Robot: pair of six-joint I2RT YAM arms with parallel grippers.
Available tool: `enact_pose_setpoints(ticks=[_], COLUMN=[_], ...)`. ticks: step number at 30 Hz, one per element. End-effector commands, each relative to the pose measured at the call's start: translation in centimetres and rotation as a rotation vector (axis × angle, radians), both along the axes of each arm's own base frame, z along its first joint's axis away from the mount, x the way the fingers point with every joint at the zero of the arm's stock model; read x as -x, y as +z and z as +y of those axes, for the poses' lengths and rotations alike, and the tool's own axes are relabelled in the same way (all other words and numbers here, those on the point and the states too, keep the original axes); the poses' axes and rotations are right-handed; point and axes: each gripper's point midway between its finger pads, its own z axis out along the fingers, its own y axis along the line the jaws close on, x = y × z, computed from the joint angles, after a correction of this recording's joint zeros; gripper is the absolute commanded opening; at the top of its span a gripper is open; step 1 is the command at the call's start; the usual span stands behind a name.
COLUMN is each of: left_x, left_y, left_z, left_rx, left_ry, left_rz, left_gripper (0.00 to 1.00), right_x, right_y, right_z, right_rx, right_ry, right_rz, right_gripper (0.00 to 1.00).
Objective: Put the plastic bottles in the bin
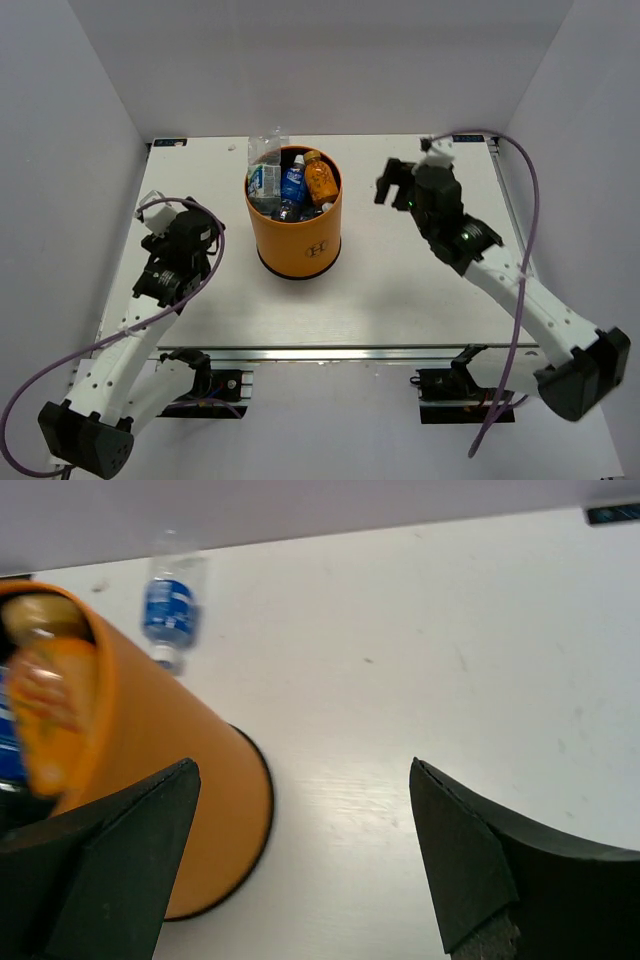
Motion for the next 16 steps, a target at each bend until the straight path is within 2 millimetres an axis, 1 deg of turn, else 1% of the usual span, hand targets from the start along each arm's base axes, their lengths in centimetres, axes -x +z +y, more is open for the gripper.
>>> enact_pose_setpoints(ticks=[1,2,3,4,5,7,8,9,10,11,12,13,16], left_x=[-1.4,-1.7,-2.0,-2.3,-2.3,-2.2,-2.2,-2.4,-2.4,-2.4,-2.7,-2.7,-2.4], left_y=[-0.7,-1.1,-1.5,-2.7,-3.2,-3.6,-3.5,-3.2,-2.8,-2.6,-2.1,-2.2,-2.7], left_z=[0.4,0.6,1.6,1.4,2.1,2.6,2.7,2.5,2.2,2.0,1.7,1.4,1.8], left_rx=[0.039,0.053,0.067,0.086,0.086,0.072,0.072,0.08,0.09,0.098,0.109,0.119,0.112], left_ry=[-0.028,-0.038,-0.02,-0.041,-0.021,-0.006,-0.001,-0.014,-0.027,-0.038,-0.05,-0.07,-0.04], left_rz=[-0.002,0.005,0.012,0.034,0.047,0.059,0.055,0.04,0.015,0.003,-0.025,-0.028,-0.005], left_gripper=[0.98,0.98,0.98,0.98,0.98,0.98,0.98,0.98,0.98,0.98,0.98,0.98,0.98], right_x=[2.0,2.8,3.1,3.9,4.8,5.7,6.2,6.0,6.0,6.1,6.1,6.2,6.3], right_y=[-1.1,-5.5,-6.6,-7.4,-10.9,-12.7,-14.2,-13.4,-13.3,-13.7,-13.4,-13.5,-13.3], right_z=[-4.5,-6.0,-7.1,-8.4,-9.3,-10.1,-10.5,-10.3,-10.3,-10.5,-10.6,-10.7,-10.6], right_rx=[-0.067,-0.023,-0.032,-0.033,-0.025,-0.038,-0.028,-0.06,-0.06,-0.049,-0.058,-0.052,-0.046], right_ry=[-0.132,-0.18,-0.222,-0.26,-0.291,-0.316,-0.319,-0.308,-0.301,-0.302,-0.31,-0.309,-0.29], right_rz=[-0.056,-0.004,-0.016,-0.027,0.025,0.04,0.055,0.014,-0.001,-0.006,-0.022,-0.022,-0.036], right_gripper=[0.89,0.89,0.9,0.89,0.89,0.89,0.89,0.89,0.89,0.9,0.89,0.89,0.9])
